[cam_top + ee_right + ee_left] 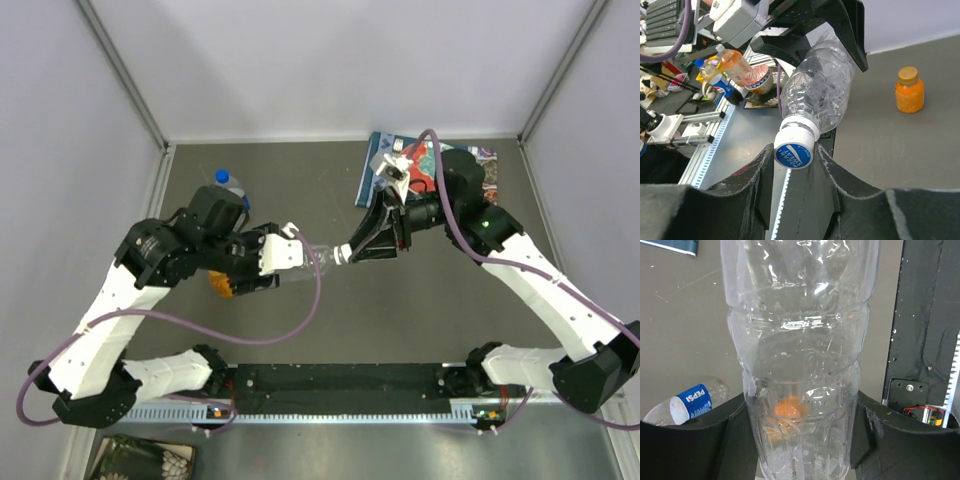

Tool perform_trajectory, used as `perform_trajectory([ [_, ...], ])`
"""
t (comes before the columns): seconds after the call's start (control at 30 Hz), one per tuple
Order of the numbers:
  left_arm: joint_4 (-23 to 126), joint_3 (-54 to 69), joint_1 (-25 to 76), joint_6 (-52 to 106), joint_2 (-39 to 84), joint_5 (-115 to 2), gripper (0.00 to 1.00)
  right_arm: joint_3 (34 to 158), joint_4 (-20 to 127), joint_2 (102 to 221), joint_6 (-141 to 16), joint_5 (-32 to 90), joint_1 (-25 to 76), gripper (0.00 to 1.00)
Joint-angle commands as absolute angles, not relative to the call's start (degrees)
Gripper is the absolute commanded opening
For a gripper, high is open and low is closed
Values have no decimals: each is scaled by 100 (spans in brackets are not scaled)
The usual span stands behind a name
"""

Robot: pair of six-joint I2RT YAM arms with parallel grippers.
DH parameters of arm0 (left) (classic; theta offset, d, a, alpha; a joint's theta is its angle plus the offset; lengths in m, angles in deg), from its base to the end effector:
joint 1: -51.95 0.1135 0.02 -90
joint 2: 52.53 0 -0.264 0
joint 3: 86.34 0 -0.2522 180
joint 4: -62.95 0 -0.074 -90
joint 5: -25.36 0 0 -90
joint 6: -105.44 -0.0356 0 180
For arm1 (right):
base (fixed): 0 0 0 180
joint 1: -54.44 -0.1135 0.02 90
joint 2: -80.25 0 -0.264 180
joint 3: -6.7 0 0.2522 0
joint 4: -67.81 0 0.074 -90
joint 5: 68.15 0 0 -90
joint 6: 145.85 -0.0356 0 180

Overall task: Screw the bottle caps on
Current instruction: Screw the bottle cap onto the plastic bottle.

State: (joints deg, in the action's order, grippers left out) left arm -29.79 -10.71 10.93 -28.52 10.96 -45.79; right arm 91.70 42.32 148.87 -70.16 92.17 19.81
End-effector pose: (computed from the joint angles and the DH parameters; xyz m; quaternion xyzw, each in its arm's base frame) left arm 0.1127 -0.1133 0.4301 0.6692 0.6514 -0.1465 0.3262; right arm 0.1872 0.1700 0.4168 -0.4775 0.5465 0.6186 0.3012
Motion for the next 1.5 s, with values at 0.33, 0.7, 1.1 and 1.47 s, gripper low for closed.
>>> perform_trajectory([
  [0.33,-1551,-686,1011,-2402,1014,-5269,28,9693,3505,14784,-6727,7292,1358,19],
  [0.7,-873,-642,1011,-1778,926,-5620,25,9376,4692,14793,-7940,7370,1102,16],
  [1.1,-12,-176,958,-1488,601,-6130,24,9886,3770,14899,-8608,6088,910,11],
  [1.47,295,360,871,-1954,372,-6754,24,10545,2768,15074,-8758,5622,821,4],
])
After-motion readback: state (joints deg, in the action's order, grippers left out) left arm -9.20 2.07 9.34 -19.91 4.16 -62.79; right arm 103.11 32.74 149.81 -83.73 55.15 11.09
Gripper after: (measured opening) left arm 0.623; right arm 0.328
